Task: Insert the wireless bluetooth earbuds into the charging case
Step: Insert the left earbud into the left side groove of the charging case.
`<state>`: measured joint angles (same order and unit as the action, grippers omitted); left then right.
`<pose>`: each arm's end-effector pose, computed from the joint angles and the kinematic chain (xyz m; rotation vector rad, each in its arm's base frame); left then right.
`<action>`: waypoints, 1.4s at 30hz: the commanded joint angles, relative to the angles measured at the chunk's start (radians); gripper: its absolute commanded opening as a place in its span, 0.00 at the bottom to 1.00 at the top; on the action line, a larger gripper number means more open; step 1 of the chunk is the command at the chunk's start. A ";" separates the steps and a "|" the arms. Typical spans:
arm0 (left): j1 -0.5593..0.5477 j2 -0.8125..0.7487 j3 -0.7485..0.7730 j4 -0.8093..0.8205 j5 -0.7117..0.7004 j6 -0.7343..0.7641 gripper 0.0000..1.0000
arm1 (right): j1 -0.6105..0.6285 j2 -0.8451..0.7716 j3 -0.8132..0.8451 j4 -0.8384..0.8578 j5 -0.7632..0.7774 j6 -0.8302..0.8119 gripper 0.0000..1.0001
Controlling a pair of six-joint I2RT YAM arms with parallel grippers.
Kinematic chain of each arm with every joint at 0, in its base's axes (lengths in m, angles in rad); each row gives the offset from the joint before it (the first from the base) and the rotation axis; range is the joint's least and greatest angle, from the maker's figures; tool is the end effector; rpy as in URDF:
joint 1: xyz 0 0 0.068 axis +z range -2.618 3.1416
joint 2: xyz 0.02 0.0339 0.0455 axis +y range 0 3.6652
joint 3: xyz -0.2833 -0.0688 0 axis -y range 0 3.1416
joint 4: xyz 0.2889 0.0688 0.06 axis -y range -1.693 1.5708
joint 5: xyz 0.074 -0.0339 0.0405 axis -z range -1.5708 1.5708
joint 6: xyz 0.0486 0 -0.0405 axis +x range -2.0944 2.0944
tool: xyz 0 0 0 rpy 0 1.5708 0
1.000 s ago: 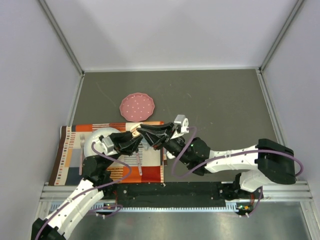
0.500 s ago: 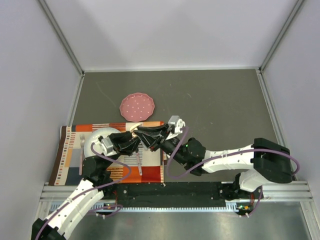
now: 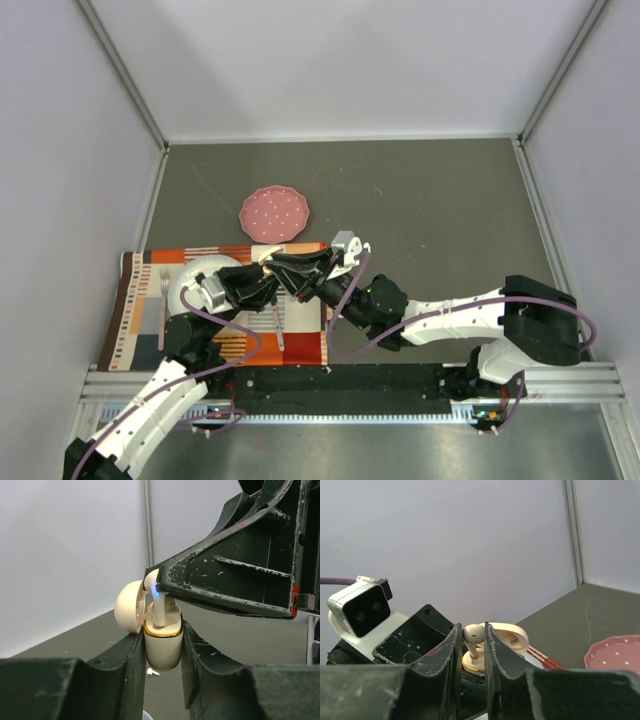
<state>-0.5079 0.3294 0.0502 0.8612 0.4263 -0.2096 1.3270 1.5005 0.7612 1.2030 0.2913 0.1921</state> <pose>0.1169 -0.0881 0.2482 0.5488 0.9346 -0.8589 0.1009 0.3478 0.2997 -0.3966 1.1414 1.1849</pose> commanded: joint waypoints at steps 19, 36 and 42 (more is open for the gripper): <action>-0.004 -0.027 -0.023 0.064 -0.021 -0.002 0.00 | 0.021 -0.014 0.006 -0.068 0.065 -0.068 0.00; -0.004 -0.027 -0.016 0.055 -0.029 0.003 0.00 | 0.021 -0.043 -0.005 -0.048 0.140 -0.099 0.18; -0.004 -0.020 -0.016 0.055 -0.029 0.003 0.00 | 0.020 -0.042 -0.002 -0.046 0.146 -0.102 0.23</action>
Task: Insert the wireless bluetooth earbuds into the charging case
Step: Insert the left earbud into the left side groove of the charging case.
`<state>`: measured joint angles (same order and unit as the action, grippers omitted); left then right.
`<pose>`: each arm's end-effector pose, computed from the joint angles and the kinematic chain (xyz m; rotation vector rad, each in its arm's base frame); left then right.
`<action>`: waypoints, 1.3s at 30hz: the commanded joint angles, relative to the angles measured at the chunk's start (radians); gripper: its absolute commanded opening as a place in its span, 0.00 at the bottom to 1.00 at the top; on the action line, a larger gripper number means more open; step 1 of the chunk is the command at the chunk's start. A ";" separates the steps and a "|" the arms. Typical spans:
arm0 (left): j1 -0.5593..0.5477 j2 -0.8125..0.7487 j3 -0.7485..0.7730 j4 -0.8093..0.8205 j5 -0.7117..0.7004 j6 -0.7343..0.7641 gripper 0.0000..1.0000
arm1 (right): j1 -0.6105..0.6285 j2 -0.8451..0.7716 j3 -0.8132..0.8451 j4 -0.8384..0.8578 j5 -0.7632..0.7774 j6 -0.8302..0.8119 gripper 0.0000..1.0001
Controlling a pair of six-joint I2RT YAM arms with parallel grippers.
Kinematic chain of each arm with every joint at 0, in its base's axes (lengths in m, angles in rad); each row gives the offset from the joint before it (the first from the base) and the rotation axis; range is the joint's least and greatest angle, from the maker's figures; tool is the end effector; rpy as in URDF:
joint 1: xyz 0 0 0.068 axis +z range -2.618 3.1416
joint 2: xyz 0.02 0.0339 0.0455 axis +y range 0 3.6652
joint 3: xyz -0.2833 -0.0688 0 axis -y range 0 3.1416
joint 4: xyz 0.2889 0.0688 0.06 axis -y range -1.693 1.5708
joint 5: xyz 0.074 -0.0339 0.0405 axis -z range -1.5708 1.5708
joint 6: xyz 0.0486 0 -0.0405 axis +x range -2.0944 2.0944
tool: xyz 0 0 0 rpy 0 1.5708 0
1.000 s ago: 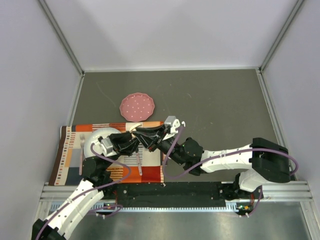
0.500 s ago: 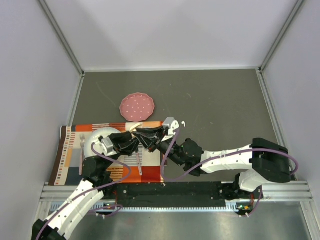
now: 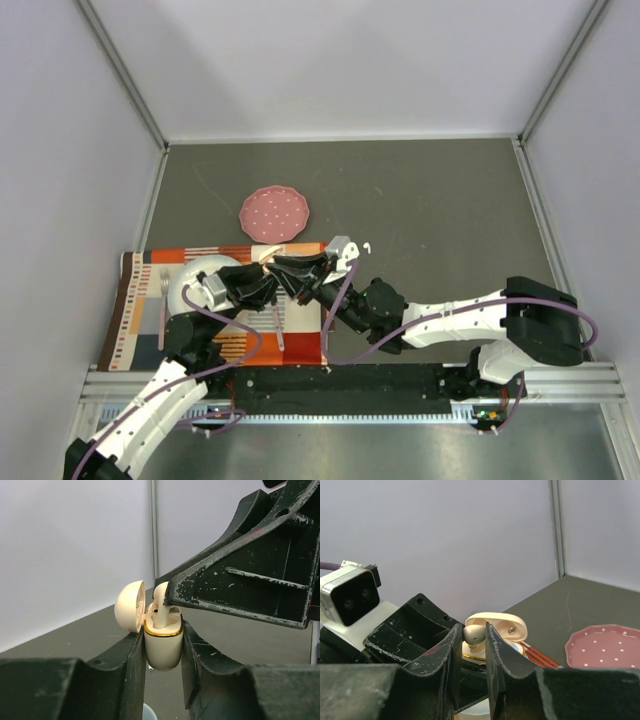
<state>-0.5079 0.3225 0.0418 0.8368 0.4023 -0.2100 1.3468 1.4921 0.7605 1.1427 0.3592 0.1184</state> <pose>0.1186 -0.0878 0.2436 0.5283 0.9658 -0.8504 0.0971 0.3495 0.2953 -0.4237 1.1836 1.0736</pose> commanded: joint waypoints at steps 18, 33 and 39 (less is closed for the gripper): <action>-0.004 -0.002 -0.019 0.128 0.095 0.034 0.00 | 0.000 -0.026 0.028 -0.038 0.069 -0.019 0.22; -0.003 -0.097 -0.037 0.087 0.010 0.044 0.00 | 0.002 -0.044 0.036 -0.103 0.096 -0.040 0.18; -0.004 -0.085 -0.037 0.087 0.015 0.041 0.00 | 0.000 -0.052 0.031 -0.104 0.113 -0.048 0.27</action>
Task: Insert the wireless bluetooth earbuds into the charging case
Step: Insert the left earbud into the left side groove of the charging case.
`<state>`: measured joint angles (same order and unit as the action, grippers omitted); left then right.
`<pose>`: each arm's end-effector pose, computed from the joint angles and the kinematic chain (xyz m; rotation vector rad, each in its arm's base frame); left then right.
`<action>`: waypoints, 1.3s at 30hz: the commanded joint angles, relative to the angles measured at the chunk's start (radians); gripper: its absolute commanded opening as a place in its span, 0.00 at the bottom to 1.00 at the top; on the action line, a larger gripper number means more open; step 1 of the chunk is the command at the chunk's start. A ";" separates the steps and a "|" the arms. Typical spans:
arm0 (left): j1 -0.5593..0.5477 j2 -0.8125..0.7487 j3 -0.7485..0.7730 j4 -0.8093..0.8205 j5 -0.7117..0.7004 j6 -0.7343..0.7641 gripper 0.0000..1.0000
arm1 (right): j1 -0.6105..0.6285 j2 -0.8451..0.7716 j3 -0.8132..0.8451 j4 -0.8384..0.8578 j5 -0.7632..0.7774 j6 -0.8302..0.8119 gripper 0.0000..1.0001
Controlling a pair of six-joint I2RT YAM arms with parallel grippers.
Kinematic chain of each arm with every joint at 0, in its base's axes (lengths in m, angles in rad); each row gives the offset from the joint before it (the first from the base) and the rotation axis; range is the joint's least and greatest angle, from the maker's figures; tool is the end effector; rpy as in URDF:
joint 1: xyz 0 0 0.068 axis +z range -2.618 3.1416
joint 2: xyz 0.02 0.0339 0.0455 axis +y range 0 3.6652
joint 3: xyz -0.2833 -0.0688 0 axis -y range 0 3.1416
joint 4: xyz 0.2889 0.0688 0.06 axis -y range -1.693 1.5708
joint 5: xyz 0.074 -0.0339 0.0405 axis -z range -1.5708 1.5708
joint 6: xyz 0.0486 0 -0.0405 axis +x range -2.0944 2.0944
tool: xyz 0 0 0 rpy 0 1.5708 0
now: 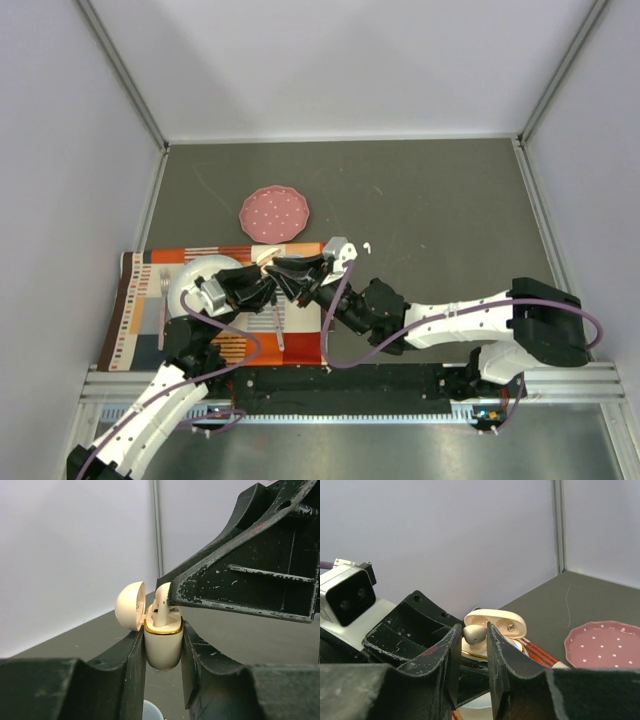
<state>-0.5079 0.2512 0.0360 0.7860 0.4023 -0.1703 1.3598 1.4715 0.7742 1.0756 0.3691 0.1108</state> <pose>0.1135 -0.0850 0.2450 0.5442 0.9374 -0.8136 0.0931 0.3511 0.3000 -0.4494 1.2083 1.0566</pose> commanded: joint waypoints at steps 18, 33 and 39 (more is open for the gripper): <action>-0.004 0.017 -0.027 0.144 0.040 -0.006 0.00 | -0.011 -0.042 0.028 -0.057 0.047 -0.031 0.33; -0.004 0.025 -0.030 0.137 -0.005 -0.008 0.00 | -0.013 -0.066 0.034 -0.128 -0.016 -0.054 0.23; -0.004 0.036 -0.027 0.144 -0.002 -0.009 0.00 | -0.013 -0.063 0.039 -0.129 -0.032 -0.059 0.23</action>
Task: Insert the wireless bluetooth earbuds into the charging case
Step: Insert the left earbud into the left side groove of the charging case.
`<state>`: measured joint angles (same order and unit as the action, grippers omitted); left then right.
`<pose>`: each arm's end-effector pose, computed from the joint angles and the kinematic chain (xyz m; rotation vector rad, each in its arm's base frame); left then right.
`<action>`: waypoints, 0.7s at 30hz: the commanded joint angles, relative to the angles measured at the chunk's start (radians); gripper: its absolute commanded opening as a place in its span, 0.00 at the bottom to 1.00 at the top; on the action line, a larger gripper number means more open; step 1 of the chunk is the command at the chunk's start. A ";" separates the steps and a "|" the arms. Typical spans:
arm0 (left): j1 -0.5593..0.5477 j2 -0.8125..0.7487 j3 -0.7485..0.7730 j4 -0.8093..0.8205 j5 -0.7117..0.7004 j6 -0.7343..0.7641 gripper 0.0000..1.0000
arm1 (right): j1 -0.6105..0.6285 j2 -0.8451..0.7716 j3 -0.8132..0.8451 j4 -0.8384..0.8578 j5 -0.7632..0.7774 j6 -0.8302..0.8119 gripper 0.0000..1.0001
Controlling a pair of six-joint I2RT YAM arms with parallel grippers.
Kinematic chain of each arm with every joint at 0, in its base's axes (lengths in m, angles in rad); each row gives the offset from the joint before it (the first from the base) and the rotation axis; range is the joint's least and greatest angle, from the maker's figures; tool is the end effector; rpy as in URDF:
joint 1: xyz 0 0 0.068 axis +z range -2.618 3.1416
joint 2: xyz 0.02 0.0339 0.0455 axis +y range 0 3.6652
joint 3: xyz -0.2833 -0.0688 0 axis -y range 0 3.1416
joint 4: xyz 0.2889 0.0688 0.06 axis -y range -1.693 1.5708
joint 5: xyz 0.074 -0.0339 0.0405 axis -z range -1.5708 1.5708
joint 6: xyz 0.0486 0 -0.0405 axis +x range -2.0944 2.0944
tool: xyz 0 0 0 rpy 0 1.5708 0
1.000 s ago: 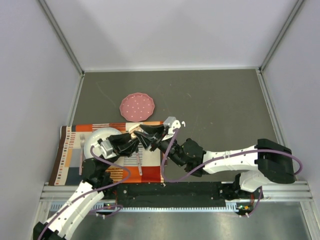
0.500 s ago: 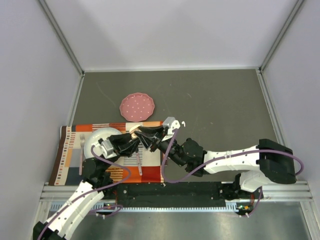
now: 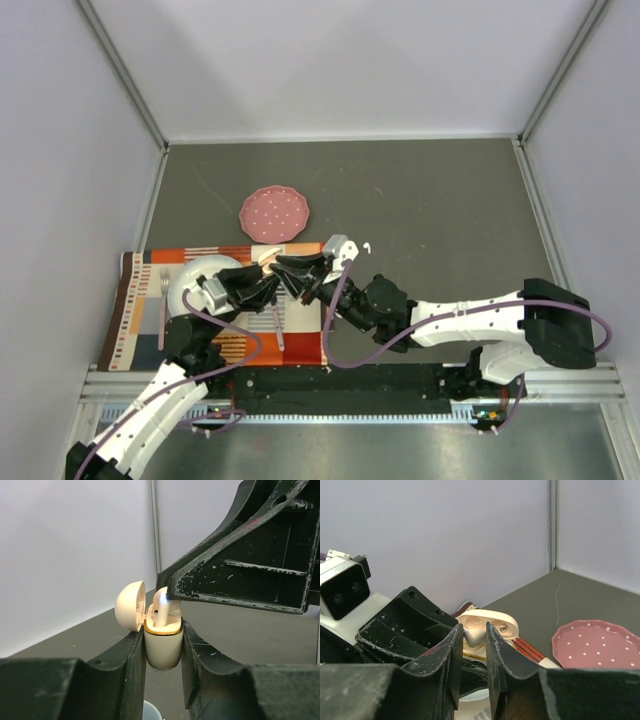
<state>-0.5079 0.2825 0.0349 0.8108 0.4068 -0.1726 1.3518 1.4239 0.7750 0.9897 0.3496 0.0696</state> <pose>0.1156 -0.0864 0.2432 0.5482 0.9450 -0.8184 0.0940 0.3456 0.3070 -0.5083 1.2153 1.0092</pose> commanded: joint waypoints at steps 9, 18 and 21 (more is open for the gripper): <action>-0.004 0.043 -0.018 0.122 0.030 0.007 0.00 | -0.005 -0.014 0.047 -0.043 -0.021 -0.021 0.24; -0.004 0.049 -0.023 0.120 0.012 0.015 0.00 | -0.005 -0.016 0.050 -0.049 -0.040 -0.017 0.23; -0.003 0.049 -0.024 0.122 0.007 0.015 0.00 | -0.003 -0.017 0.049 -0.052 -0.044 -0.013 0.23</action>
<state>-0.5079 0.3317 0.0349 0.8474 0.4252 -0.1684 1.3457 1.4231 0.7876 0.9562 0.3359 0.0540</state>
